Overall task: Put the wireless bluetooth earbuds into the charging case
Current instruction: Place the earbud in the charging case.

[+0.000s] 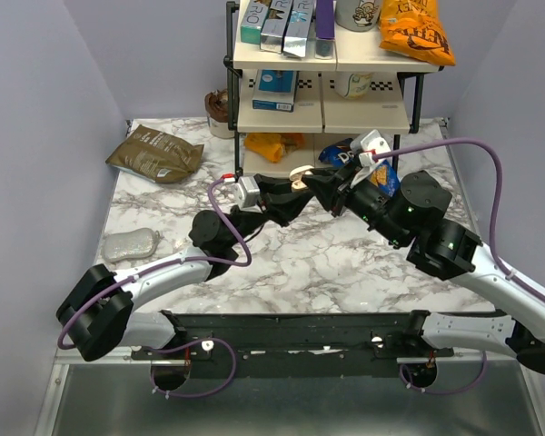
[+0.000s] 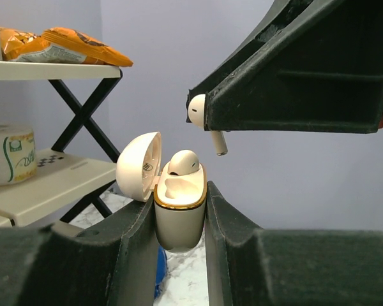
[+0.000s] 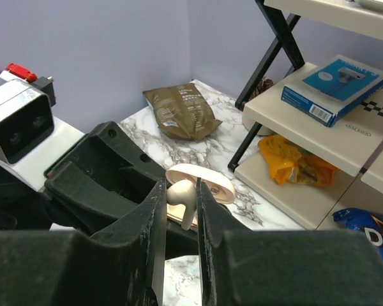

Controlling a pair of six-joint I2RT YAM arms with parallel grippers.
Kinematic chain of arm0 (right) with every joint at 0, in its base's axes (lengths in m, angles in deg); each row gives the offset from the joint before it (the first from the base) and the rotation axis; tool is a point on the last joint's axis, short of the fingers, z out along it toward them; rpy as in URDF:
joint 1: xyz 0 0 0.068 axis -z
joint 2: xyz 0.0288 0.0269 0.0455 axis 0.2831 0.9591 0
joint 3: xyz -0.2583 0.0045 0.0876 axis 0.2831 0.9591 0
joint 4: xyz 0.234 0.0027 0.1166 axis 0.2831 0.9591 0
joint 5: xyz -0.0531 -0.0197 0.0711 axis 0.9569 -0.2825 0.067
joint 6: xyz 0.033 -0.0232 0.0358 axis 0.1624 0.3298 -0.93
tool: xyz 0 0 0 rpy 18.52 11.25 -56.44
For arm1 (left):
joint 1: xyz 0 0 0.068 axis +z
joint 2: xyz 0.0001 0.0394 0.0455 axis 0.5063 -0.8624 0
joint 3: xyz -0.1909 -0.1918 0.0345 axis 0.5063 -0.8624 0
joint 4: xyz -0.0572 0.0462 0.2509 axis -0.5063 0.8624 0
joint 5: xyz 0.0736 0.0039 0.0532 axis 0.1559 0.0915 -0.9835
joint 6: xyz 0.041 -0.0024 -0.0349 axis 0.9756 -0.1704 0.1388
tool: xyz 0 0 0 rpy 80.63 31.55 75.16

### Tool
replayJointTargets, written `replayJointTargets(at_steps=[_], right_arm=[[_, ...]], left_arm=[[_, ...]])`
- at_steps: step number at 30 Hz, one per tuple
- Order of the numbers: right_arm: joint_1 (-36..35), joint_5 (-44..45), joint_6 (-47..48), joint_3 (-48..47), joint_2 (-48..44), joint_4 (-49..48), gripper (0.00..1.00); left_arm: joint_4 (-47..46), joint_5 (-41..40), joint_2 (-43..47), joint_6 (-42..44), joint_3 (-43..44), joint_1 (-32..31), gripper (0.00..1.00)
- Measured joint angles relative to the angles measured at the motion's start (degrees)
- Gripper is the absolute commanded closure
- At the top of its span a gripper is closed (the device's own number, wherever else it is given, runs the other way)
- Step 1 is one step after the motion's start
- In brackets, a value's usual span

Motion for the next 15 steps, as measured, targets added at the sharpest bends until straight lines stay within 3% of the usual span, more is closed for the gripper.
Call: replayJointTargets(at_steps=[15], right_arm=[[-0.46, -0.11, 1.49, -0.72, 3.61, -1.03, 0.99]], left_arm=[[2.56, 0.02, 0.0, -1.79, 0.2, 0.0, 1.0]])
